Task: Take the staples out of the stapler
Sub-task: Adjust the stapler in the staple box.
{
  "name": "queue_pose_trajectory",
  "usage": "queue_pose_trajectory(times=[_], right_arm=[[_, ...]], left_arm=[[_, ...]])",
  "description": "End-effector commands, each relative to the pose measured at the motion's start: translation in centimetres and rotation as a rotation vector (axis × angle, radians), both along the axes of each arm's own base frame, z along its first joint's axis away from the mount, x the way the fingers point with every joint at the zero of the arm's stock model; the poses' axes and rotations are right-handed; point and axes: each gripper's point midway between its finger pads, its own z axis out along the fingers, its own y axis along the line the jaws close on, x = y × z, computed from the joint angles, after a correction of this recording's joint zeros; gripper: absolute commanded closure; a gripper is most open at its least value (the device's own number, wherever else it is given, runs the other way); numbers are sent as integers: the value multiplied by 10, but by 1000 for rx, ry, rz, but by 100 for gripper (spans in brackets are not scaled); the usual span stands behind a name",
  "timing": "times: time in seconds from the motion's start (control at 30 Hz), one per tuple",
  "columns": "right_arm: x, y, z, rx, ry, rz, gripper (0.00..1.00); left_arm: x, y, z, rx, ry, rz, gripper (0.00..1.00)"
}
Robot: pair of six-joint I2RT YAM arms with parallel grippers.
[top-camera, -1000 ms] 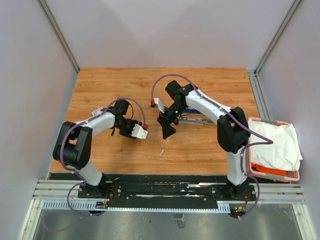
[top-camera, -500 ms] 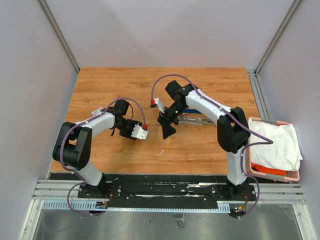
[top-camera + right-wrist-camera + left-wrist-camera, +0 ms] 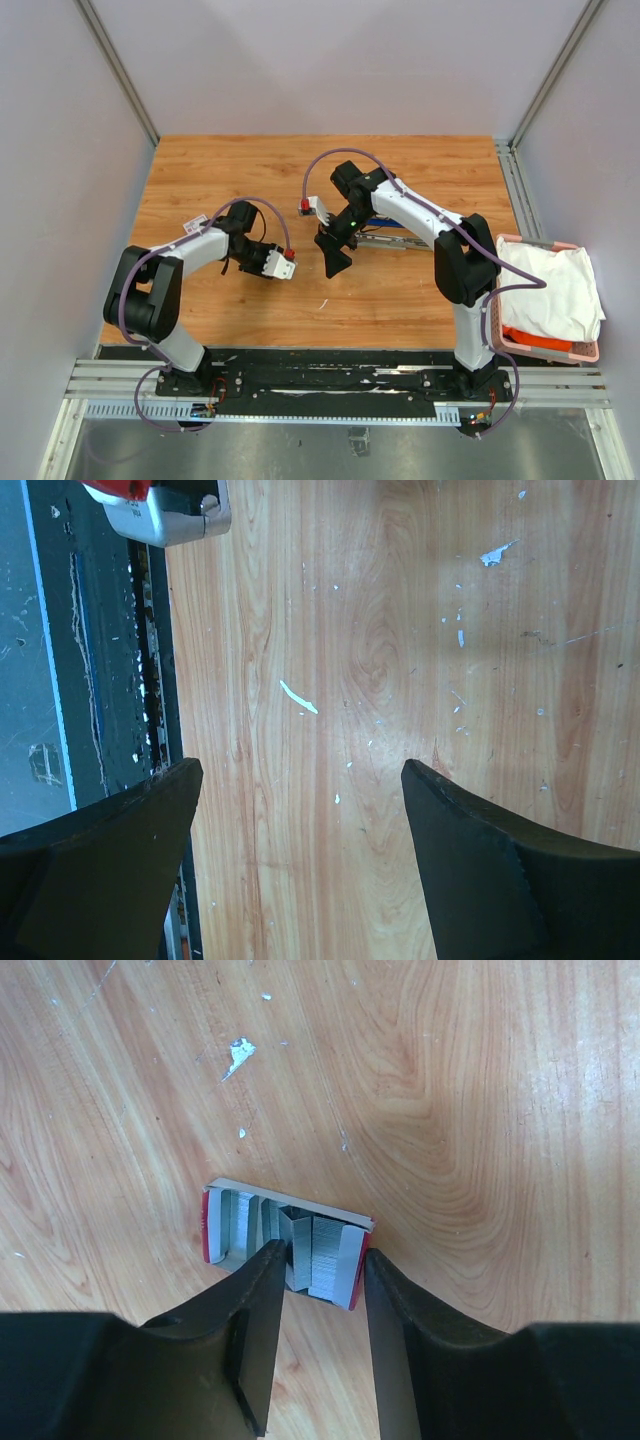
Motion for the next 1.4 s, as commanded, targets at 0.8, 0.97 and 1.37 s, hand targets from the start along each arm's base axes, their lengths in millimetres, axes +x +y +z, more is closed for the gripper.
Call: queue_pose_trajectory(times=[0.8, 0.97, 1.37], right_arm=[[-5, 0, 2, -9, 6, 19, 16], [-4, 1, 1, -10, 6, 18, 17], [-3, 0, 0, -19, 4, 15, 16]], left_arm=[[-15, 1, 0, -15, -29, 8, 55], [-12, 1, 8, -21, -51, 15, 43], [-5, -6, 28, -56, -30, 32, 44]])
